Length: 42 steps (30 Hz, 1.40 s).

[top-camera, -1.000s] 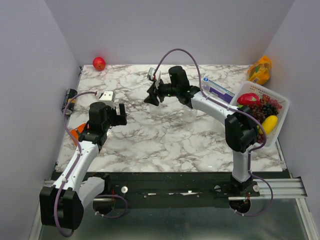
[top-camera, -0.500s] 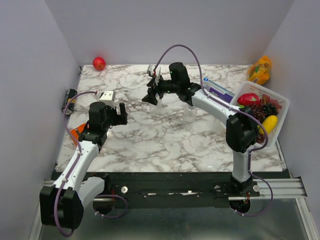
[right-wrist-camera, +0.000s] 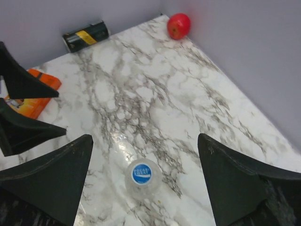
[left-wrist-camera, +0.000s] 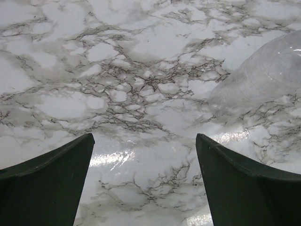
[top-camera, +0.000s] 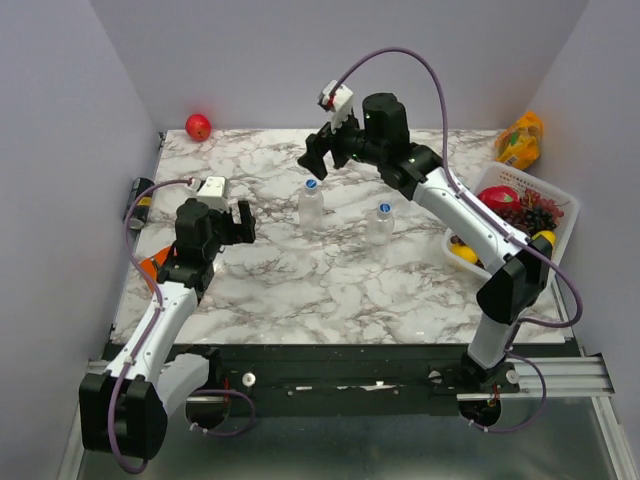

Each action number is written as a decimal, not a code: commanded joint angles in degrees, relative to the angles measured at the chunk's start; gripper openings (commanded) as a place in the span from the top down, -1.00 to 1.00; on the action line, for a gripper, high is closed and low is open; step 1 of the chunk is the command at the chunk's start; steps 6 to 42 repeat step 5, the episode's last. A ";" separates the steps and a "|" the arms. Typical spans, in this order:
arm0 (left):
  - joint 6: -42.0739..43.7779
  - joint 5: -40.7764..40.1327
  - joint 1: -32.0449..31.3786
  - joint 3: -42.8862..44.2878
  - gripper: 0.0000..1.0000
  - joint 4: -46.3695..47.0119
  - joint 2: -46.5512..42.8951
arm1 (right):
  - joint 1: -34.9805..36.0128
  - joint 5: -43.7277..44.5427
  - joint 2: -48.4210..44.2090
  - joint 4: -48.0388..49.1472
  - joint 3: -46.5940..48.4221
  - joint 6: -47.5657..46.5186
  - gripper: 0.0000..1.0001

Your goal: Screw on the bottle caps

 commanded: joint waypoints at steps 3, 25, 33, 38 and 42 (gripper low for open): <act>-1.29 1.87 0.39 1.67 -0.97 5.16 -0.27 | -0.30 17.04 -4.82 -8.86 -1.45 2.58 -0.99; -1.55 2.66 0.47 2.38 -0.97 4.99 0.52 | -0.21 16.87 -5.88 -8.85 -1.72 2.58 -0.99; -1.55 2.66 0.47 2.38 -0.97 4.99 0.52 | -0.21 16.87 -5.88 -8.85 -1.72 2.58 -0.99; -1.55 2.66 0.47 2.38 -0.97 4.99 0.52 | -0.21 16.87 -5.88 -8.85 -1.72 2.58 -0.99; -1.55 2.66 0.47 2.38 -0.97 4.99 0.52 | -0.21 16.87 -5.88 -8.85 -1.72 2.58 -0.99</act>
